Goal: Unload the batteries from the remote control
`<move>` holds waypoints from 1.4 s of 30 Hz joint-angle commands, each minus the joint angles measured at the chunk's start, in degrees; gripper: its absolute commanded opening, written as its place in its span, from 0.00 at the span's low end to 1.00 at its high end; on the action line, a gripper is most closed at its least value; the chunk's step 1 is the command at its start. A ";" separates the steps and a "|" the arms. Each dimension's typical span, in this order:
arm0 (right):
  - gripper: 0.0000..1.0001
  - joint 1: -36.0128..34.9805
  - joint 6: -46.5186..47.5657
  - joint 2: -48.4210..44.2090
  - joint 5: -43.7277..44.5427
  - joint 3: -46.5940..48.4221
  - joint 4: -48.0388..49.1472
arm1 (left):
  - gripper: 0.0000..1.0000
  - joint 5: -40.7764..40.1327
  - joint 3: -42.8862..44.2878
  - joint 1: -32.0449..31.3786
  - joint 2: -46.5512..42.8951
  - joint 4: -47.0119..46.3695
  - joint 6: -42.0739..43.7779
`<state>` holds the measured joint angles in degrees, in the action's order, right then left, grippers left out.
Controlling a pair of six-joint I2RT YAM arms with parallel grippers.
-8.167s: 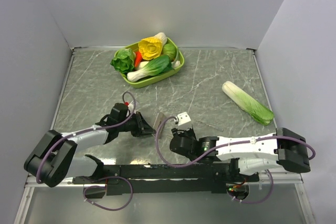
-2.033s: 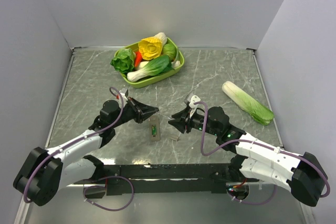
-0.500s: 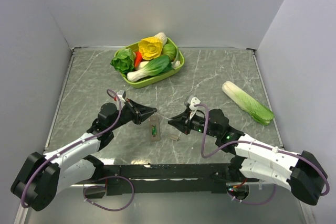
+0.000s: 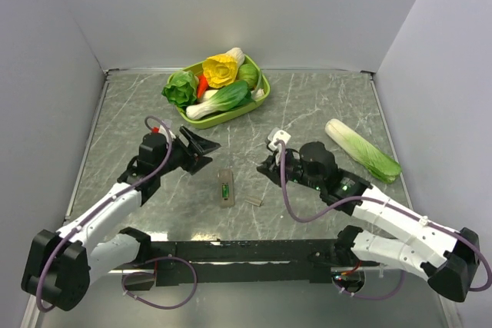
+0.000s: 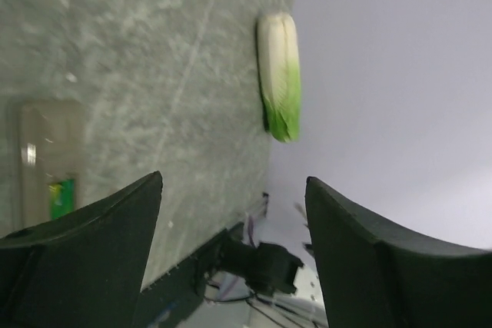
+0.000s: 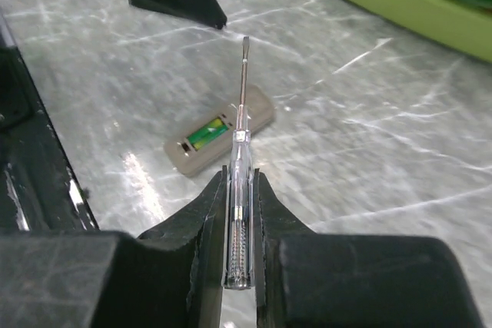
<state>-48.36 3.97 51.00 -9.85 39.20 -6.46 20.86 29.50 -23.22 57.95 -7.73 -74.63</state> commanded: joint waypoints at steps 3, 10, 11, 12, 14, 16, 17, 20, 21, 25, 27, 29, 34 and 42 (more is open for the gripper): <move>0.00 -0.33 15.96 6.11 3.34 13.96 -22.86 | 0.75 -0.57 2.85 3.97 5.23 8.43 12.22; 0.00 -1.82 27.76 19.02 5.27 28.81 -42.30 | 0.65 2.52 0.57 4.24 11.83 3.86 14.51; 0.00 -2.61 28.02 20.18 5.45 29.78 -44.15 | 0.65 2.78 0.21 4.24 12.09 2.99 14.77; 0.00 -3.05 28.55 21.32 5.63 30.84 -46.34 | 0.64 2.78 -0.22 4.24 12.44 2.28 14.95; 0.00 -4.63 29.52 23.96 7.29 31.02 -47.50 | 0.64 3.57 -1.28 4.24 13.93 1.14 15.65; 0.00 -6.22 29.17 26.32 6.25 32.16 -48.55 | 0.62 4.18 -1.89 4.15 16.04 0.08 16.18; 0.00 -6.66 28.91 27.04 5.90 32.60 -48.47 | 0.62 4.62 -2.16 4.15 16.66 -0.44 16.53; 0.00 -9.47 29.25 29.85 6.07 33.40 -46.72 | 0.58 7.16 -3.57 4.15 18.95 -3.95 16.53; 0.00 -10.78 29.52 31.51 6.24 33.92 -46.54 | 0.57 7.61 -3.92 4.15 19.91 -4.92 16.71; 0.00 -12.89 29.17 35.82 7.82 36.73 -46.45 | 0.56 8.31 -3.83 4.06 21.67 -5.45 17.85; 0.00 -13.69 29.25 38.63 9.58 39.10 -47.85 | 0.56 8.93 -4.01 4.06 22.46 -5.98 17.85; 0.00 -14.57 29.43 40.57 11.24 41.64 -49.87 | 0.53 9.81 -4.27 4.06 23.08 -8.17 17.59; 0.00 -15.36 28.82 46.46 13.45 47.36 -54.00 | 0.50 12.01 -4.89 3.89 25.01 -10.64 17.06; 0.00 -15.98 29.43 51.30 14.68 52.99 -56.91 | 0.45 14.64 -5.94 3.71 26.68 -13.89 16.27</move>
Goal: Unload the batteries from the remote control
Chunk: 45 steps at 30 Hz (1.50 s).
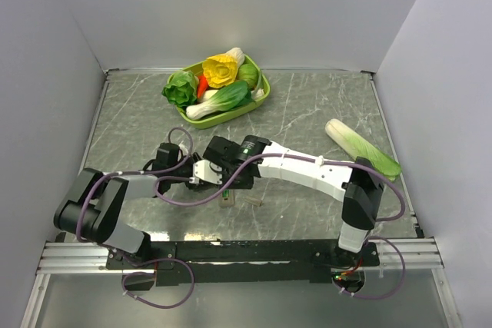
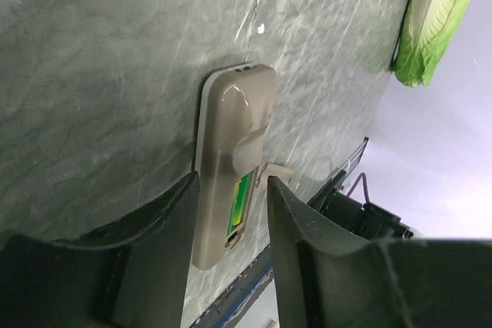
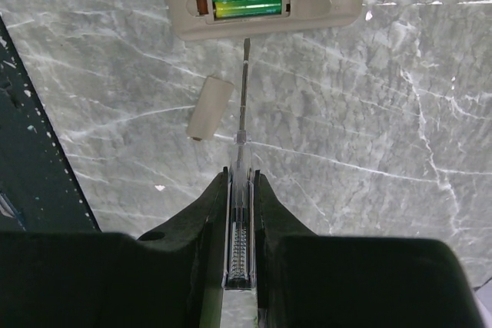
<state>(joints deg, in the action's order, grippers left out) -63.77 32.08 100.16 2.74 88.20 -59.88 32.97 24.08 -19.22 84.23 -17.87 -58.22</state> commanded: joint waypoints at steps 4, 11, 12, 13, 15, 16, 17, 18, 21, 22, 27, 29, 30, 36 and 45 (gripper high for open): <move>0.00 -1.09 1.41 3.90 2.44 6.10 -4.63 | 0.44 4.11 -1.05 -0.29 1.20 -5.68 -0.67; 0.00 -1.80 1.50 6.89 3.06 9.00 -5.95 | 0.41 7.11 -2.80 -0.29 4.01 -10.78 -2.69; 0.00 -1.89 1.50 6.98 2.80 9.09 -5.78 | 0.41 6.93 -2.89 -0.29 4.10 -10.78 -2.52; 0.00 -2.06 1.67 7.07 2.88 9.35 -5.86 | 0.41 6.67 -2.89 -0.29 4.10 -10.44 -2.43; 0.00 -2.41 1.68 8.03 4.11 9.62 -6.39 | 0.40 6.05 -2.89 -0.29 3.93 -9.82 -1.90; 0.00 -2.50 1.59 8.47 4.46 10.23 -6.74 | 0.40 5.88 -2.81 -0.29 3.84 -8.95 -1.55; 0.00 -2.41 1.41 9.34 4.64 10.49 -7.44 | 0.40 5.79 -2.54 -0.29 3.58 -8.59 -1.29; 0.00 -2.41 1.32 9.61 4.99 10.76 -7.53 | 0.40 5.27 -2.46 -0.29 3.32 -8.06 -0.94; 0.00 -2.68 1.41 10.49 5.25 11.46 -7.71 | 0.39 4.30 -2.02 -0.20 2.44 -6.22 0.12; 0.00 -2.85 1.41 10.76 5.43 11.64 -7.88 | 0.39 4.21 -1.93 -0.29 2.26 -5.87 0.21; 0.00 -3.12 1.76 11.99 6.66 12.34 -8.94 | 0.39 4.12 -1.58 -0.29 1.99 -5.42 0.38; 0.00 -3.12 1.85 12.43 7.28 12.95 -9.55 | 0.39 4.47 -1.66 -0.29 2.26 -5.77 0.21; 0.00 -3.29 1.76 12.78 7.36 13.39 -9.90 | 0.39 4.73 -1.75 -0.29 2.35 -6.47 0.03; 0.00 -4.17 1.15 16.38 9.65 16.73 -12.98 | 0.39 5.61 -2.28 -0.29 2.96 -7.88 -0.76; 0.00 -5.84 0.18 21.21 12.02 21.56 -15.88 | 0.38 5.96 -2.45 -0.38 4.19 -9.38 -1.37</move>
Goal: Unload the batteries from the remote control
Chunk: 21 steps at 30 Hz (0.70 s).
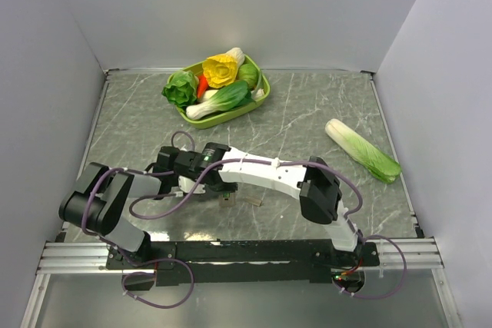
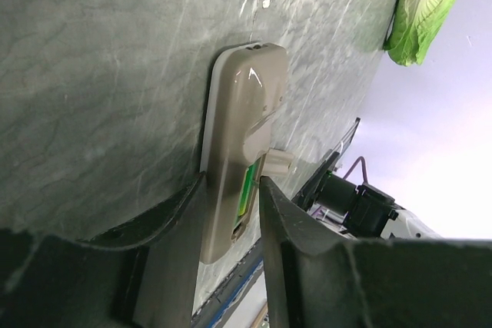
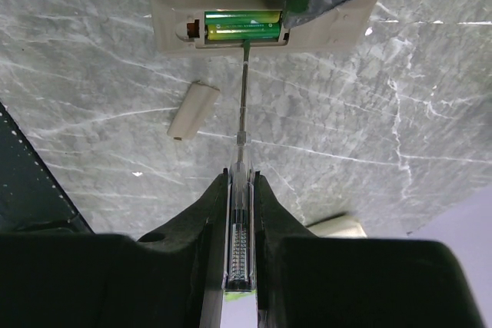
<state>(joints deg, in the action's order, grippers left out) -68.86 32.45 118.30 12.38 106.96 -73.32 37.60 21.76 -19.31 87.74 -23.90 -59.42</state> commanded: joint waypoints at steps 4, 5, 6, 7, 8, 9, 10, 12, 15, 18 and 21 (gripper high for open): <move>0.00 -1.80 -0.28 5.27 3.26 4.49 -2.18 | 0.38 1.68 -0.40 -0.46 1.46 -4.22 -0.61; 0.00 -2.33 -0.28 5.62 3.61 4.66 -1.92 | 0.38 1.68 -0.49 -0.46 1.46 -4.40 -0.79; 0.00 -2.51 -0.28 5.97 3.96 5.01 -1.92 | 0.38 1.68 -0.58 -0.64 1.46 -4.66 -0.87; 0.00 -2.59 -0.19 6.59 4.23 5.28 -1.83 | 0.37 1.60 -0.66 -0.64 1.55 -4.84 -0.87; 0.00 -2.77 -0.19 6.94 4.40 5.54 -1.74 | 0.37 1.51 -0.66 -0.64 1.64 -4.93 -0.96; 0.00 -3.12 -0.19 7.29 4.67 6.33 -1.65 | 0.37 1.51 -0.75 -0.64 1.64 -5.10 -1.05; 0.00 -3.30 -0.28 7.99 4.76 6.68 -1.83 | 0.37 1.59 -0.93 -0.73 1.81 -5.36 -1.14; 0.00 -3.65 -0.19 8.61 5.28 7.73 -2.00 | 0.37 1.68 -1.02 -0.82 1.99 -5.89 -1.49; 0.00 -3.82 -0.02 9.67 5.46 8.70 -2.27 | 0.36 1.68 -1.28 -0.90 2.43 -6.33 -1.84; 0.00 -3.83 1.03 10.11 4.85 8.88 -1.65 | 0.36 1.86 -1.28 -1.08 2.52 -6.69 -1.93; 0.00 -3.83 2.96 9.41 4.50 7.31 0.36 | 0.36 1.51 -1.19 -1.17 2.52 -6.34 -1.75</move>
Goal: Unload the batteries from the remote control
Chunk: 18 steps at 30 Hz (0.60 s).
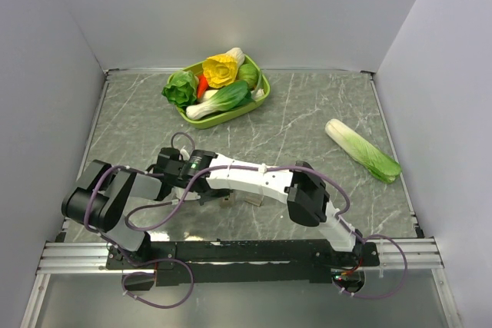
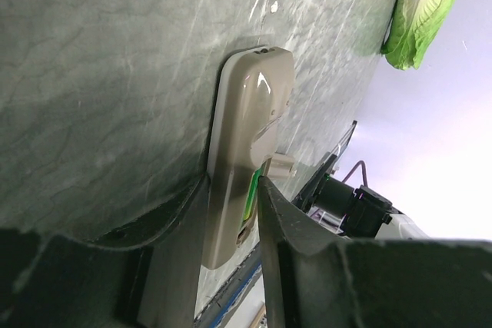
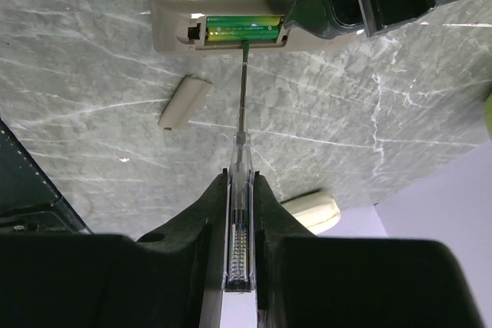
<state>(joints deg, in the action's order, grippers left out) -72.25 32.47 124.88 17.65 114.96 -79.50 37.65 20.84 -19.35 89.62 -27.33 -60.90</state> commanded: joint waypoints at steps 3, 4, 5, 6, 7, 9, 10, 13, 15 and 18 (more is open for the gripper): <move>0.00 0.09 4.62 1.25 -3.48 -2.54 9.62 | 0.36 0.85 -0.01 -1.12 0.99 -2.11 0.08; 0.00 0.52 4.80 0.81 -4.20 -3.41 10.59 | 0.35 0.76 0.08 -1.12 1.34 -2.02 0.08; 0.00 0.70 4.97 0.19 -4.64 -5.16 11.73 | 0.35 0.85 0.16 -1.12 1.43 -1.94 0.08; 0.00 0.97 5.49 -0.86 -5.51 -6.31 13.74 | 0.35 0.85 0.34 -1.12 1.87 -2.02 0.17; 0.00 1.14 5.67 -1.30 -5.78 -7.37 14.81 | 0.35 1.02 0.34 -1.21 2.04 -2.20 -0.09; 0.00 1.85 6.11 -2.53 -6.83 -9.92 17.44 | 0.34 1.02 0.34 -1.30 2.57 -3.08 -0.35; 0.00 2.02 6.38 -2.97 -7.19 -10.71 18.50 | 0.34 1.11 0.34 -1.47 2.75 -3.43 -0.70; 0.00 2.20 7.34 -4.47 -7.37 -13.70 21.76 | 0.34 1.64 0.08 -1.83 3.36 -5.80 -1.84; 0.00 2.46 7.43 -4.21 -7.54 -13.62 22.02 | 0.34 1.64 0.08 -2.18 3.98 -7.02 -2.29; 0.00 2.46 7.70 -3.51 -8.15 -12.04 21.76 | 0.33 1.99 0.08 -2.79 5.03 -8.61 -3.25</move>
<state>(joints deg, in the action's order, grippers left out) -71.05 37.60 117.40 15.22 103.81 -70.11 38.04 20.84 -19.73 92.55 -30.89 -62.48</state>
